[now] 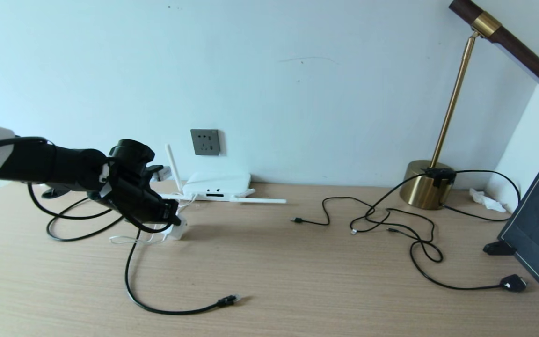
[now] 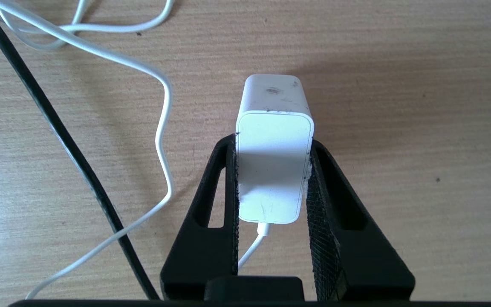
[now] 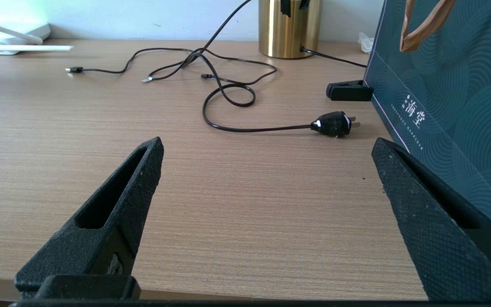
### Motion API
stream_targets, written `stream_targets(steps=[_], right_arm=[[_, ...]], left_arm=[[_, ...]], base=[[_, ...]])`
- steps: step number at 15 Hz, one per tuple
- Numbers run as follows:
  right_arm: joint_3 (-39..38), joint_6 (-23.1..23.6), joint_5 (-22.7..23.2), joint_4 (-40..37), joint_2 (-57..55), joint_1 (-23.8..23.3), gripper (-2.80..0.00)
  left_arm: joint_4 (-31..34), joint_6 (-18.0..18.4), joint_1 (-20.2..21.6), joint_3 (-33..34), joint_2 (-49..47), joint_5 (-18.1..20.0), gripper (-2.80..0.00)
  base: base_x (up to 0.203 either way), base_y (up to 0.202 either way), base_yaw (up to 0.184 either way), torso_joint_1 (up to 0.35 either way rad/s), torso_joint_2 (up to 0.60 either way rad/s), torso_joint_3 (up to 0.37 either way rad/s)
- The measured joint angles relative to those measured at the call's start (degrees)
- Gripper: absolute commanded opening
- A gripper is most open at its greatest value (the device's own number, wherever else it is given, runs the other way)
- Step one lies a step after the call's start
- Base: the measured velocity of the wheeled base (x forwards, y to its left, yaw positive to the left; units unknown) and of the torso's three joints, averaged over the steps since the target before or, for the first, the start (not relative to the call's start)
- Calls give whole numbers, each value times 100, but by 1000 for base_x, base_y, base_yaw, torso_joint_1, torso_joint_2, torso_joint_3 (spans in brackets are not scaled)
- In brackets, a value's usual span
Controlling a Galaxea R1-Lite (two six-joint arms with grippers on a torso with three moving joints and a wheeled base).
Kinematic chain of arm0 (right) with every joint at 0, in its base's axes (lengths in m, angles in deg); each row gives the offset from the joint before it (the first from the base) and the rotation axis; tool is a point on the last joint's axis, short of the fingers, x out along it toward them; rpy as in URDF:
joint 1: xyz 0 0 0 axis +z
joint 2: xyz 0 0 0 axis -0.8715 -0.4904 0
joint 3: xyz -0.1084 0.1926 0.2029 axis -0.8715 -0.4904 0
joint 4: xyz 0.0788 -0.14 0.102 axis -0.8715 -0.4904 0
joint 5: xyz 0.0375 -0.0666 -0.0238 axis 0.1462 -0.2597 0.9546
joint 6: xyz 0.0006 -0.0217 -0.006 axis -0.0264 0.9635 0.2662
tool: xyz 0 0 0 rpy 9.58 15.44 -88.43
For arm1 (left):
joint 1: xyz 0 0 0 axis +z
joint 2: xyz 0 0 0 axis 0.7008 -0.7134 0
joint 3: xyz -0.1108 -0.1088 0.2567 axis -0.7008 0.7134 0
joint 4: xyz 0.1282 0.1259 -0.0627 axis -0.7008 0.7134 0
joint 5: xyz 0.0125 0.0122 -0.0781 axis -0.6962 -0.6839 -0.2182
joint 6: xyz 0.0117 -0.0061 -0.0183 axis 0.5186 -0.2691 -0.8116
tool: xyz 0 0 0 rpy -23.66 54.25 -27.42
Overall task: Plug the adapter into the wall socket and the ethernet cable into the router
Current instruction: Align plug and socket
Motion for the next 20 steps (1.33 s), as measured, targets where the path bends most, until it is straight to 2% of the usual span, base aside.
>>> stream_targets(steps=[3, 7, 12, 15, 16, 20], right_arm=[[0, 0, 0, 2, 0, 0, 0], [0, 0, -2, 1, 0, 0, 0], [0, 2, -2, -1, 0, 0, 0], [0, 2, -2, 1, 0, 0, 0], [0, 2, -2, -1, 0, 0, 0], [0, 2, 0, 1, 0, 0, 0]], left_arm=[[-290, -30, -55, 144, -22, -222, -280], [-308, -30, -107, 138, -47, -460, -280], [-299, -22, -200, 106, -79, -575, -280], [-287, -29, -265, 22, -126, -799, -280], [-272, -30, -283, -6, -137, -803, 0], [-282, -44, -396, -40, -149, -819, 0]], base=[[0, 0, 0, 0, 0, 0], [0, 0, 0, 0, 0, 0], [0, 0, 0, 0, 0, 0], [0, 0, 0, 0, 0, 0], [0, 0, 0, 0, 0, 0], [0, 0, 0, 0, 0, 0]])
